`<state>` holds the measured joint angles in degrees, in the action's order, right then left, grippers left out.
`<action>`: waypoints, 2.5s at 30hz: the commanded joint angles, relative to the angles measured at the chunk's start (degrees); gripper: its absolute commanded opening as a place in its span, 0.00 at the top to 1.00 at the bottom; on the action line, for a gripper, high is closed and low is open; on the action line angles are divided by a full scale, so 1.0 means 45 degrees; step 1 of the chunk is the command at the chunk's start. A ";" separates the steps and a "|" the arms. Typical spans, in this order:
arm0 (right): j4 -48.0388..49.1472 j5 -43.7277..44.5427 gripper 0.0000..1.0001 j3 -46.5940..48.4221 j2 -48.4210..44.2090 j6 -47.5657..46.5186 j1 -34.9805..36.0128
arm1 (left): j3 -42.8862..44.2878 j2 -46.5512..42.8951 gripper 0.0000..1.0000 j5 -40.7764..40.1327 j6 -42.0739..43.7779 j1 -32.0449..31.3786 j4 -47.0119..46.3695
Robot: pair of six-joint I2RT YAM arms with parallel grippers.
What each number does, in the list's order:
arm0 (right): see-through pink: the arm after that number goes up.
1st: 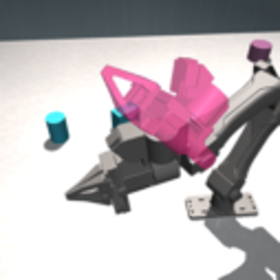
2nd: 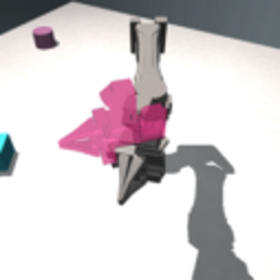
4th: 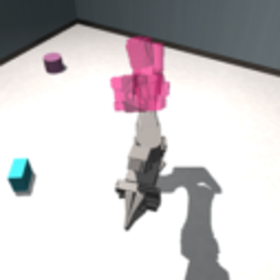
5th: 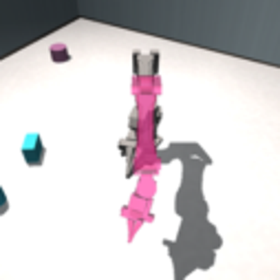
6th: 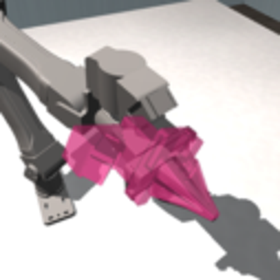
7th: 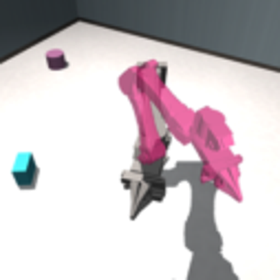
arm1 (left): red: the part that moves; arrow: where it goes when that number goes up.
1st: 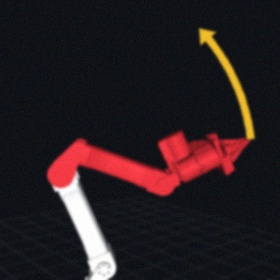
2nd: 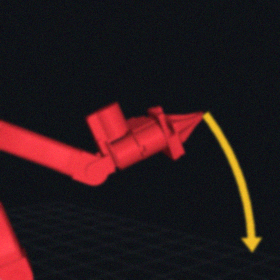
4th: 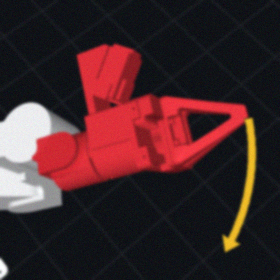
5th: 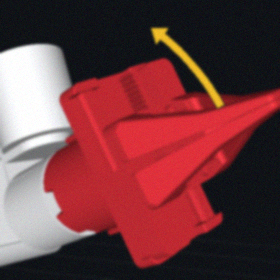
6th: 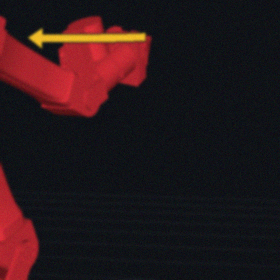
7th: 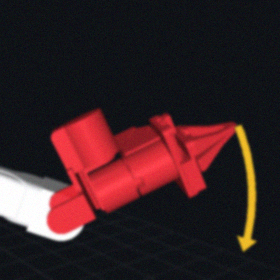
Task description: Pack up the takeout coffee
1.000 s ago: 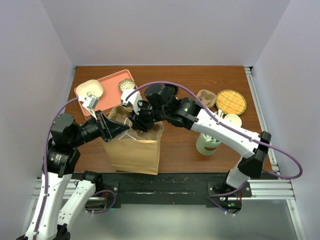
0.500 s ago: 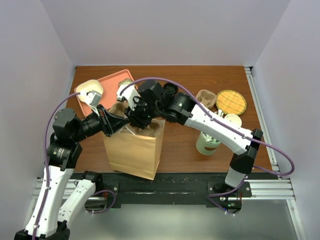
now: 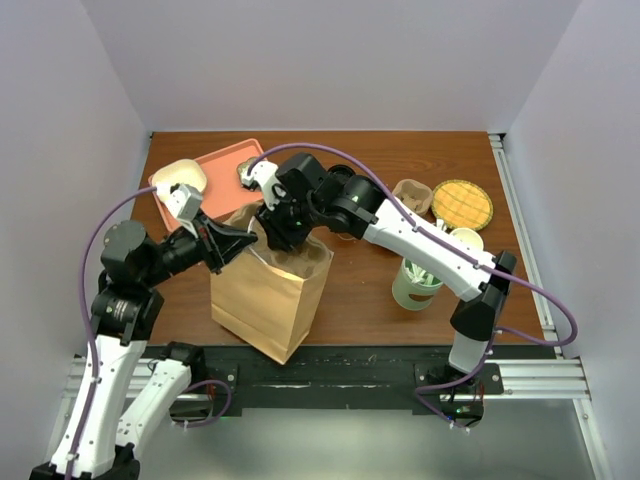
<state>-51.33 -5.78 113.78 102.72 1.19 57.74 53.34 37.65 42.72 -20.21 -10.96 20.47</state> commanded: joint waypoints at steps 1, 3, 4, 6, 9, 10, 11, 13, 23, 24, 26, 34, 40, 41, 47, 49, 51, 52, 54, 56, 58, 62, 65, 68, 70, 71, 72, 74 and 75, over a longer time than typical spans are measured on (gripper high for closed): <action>0.0586 -0.1077 0.69 -0.0439 -0.0228 0.1199 0.0061 | -0.0213 -0.0533 1.00 0.0194 0.0155 -0.0006 -0.0038; 0.0684 -0.1254 0.69 -0.0459 -0.0151 0.1394 0.0061 | -0.0310 -0.0846 1.00 0.0020 0.0096 -0.0006 0.0215; 0.0723 -0.1428 0.69 -0.0401 -0.0111 0.1415 0.0061 | -0.0330 -0.0943 1.00 -0.0078 0.0077 -0.0006 0.0352; 0.0723 -0.1624 0.69 -0.0226 0.0045 0.1551 0.0061 | -0.0330 -0.1139 1.00 -0.0196 0.0096 -0.0006 0.0722; 0.0684 -0.1820 0.69 -0.0030 0.0201 0.1766 0.0061 | -0.0272 -0.1257 0.91 -0.0488 0.0076 0.0014 0.1366; 0.0839 -0.1898 0.69 -0.0030 0.0182 0.1825 0.0061 | -0.0233 -0.1276 0.77 -0.0605 0.0076 -0.0005 0.1543; 0.0937 -0.2092 0.70 -0.0126 0.0182 0.1980 0.0061 | -0.0097 -0.1296 0.70 -0.0780 0.0076 -0.0006 0.1700; 0.1210 -0.2308 0.70 -0.0186 0.0123 0.2157 0.0099 | 0.0195 -0.1296 0.50 -0.1482 0.0154 -0.0006 0.2266; 0.1270 -0.2856 0.70 -0.0107 0.0201 0.2470 0.0197 | 0.5428 0.1002 0.34 -0.7768 0.0662 -0.0006 0.6677; 0.1270 -0.2895 0.70 -0.0127 0.0201 0.2470 0.0217 | 0.5799 0.1395 0.36 -0.8819 0.0682 -0.0006 0.7726; 0.1348 -0.3031 0.71 -0.0205 0.0104 0.2469 0.0275 | 0.6698 0.2777 0.41 -0.9451 0.0780 -0.0006 0.9327; 0.1388 -0.3889 0.71 -0.0400 -0.0110 0.2392 0.0373 | 0.7444 0.4738 0.43 -0.9552 0.0253 -0.0006 1.1427; 0.0939 -0.4515 0.71 -0.0673 -0.0209 0.2158 0.0548 | 0.7326 0.4874 0.40 -0.8479 0.0077 -0.0006 1.1116; 0.0880 -0.4613 0.71 -0.0713 -0.0209 0.2041 0.0665 | 0.7345 0.4953 0.40 -0.8381 0.0096 -0.0006 1.1077; 0.0625 -0.4477 0.71 -0.0928 -0.0209 0.1884 0.0939 | 0.7365 0.5266 0.40 -0.8321 0.0252 -0.0006 1.1291; 0.0781 -0.4380 0.71 -0.1083 -0.0364 0.1961 0.0959 | 0.7287 0.5286 0.41 -0.8283 0.0466 -0.0006 1.1311; 0.0860 -0.4321 0.71 -0.1162 -0.0404 0.2001 0.0979 | 0.7170 0.5344 0.42 -0.7912 0.0758 -0.0006 1.1330; 0.0918 -0.4147 0.71 -0.1240 -0.0462 0.2059 0.0979 | 0.7112 0.5403 0.43 -0.7873 0.0799 -0.0006 1.1311; 0.0977 -0.3912 0.72 -0.1318 -0.0599 0.2079 0.0979 | 0.7053 0.5442 0.46 -0.7872 0.0857 -0.0006 1.1311; 0.1172 -0.3482 0.72 -0.1474 -0.0754 0.2274 0.0998 | 0.7014 0.5520 0.47 -0.7969 0.0935 -0.0006 1.1350; 0.1483 -0.3170 0.74 -0.1650 -0.0814 0.2584 0.0979 | 0.6877 0.5637 0.48 -0.7931 0.1013 -0.0006 1.1369; 0.2167 -0.2623 0.74 -0.1923 -0.1029 0.3172 0.0979 | 0.6370 0.5579 0.56 -0.7366 0.1014 -0.0006 1.1214; 0.2578 -0.2505 0.74 -0.1866 -0.1068 0.3524 0.0979 | 0.6077 0.5501 0.77 -0.7053 0.0955 -0.0006 1.1038; 0.2968 -0.2563 0.74 -0.1865 -0.1010 0.4050 0.0979 | 0.6056 0.5423 0.94 -0.6954 0.0877 -0.0006 1.0862; 0.3435 -0.2505 0.74 -0.2176 -0.1048 0.4672 0.0979 | 0.6095 0.5364 1.00 -0.6915 0.0780 -0.0006 1.0745; 0.3670 -0.2485 0.74 -0.2352 -0.1126 0.4870 0.0998 | 0.6095 0.5345 1.00 -0.6857 0.0741 -0.0006 1.0706; 0.4059 -0.2485 0.74 -0.2489 -0.1146 0.5046 0.0998 | 0.6057 0.5325 1.00 -0.6818 0.0682 -0.0006 1.0686; 0.4200 -0.2407 0.74 -0.2608 -0.1088 0.5359 0.0979 | 0.6037 0.5247 1.00 -0.6817 0.0604 -0.0006 1.0627; 0.4123 -0.2329 0.74 -0.2550 -0.1010 0.5399 0.0979 | 0.6037 0.5208 1.00 -0.6817 0.0526 -0.0006 1.0627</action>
<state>-39.33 -18.37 102.52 99.96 21.12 61.89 80.66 62.46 8.78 -16.88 -10.94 69.91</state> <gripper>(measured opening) 0.373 0.014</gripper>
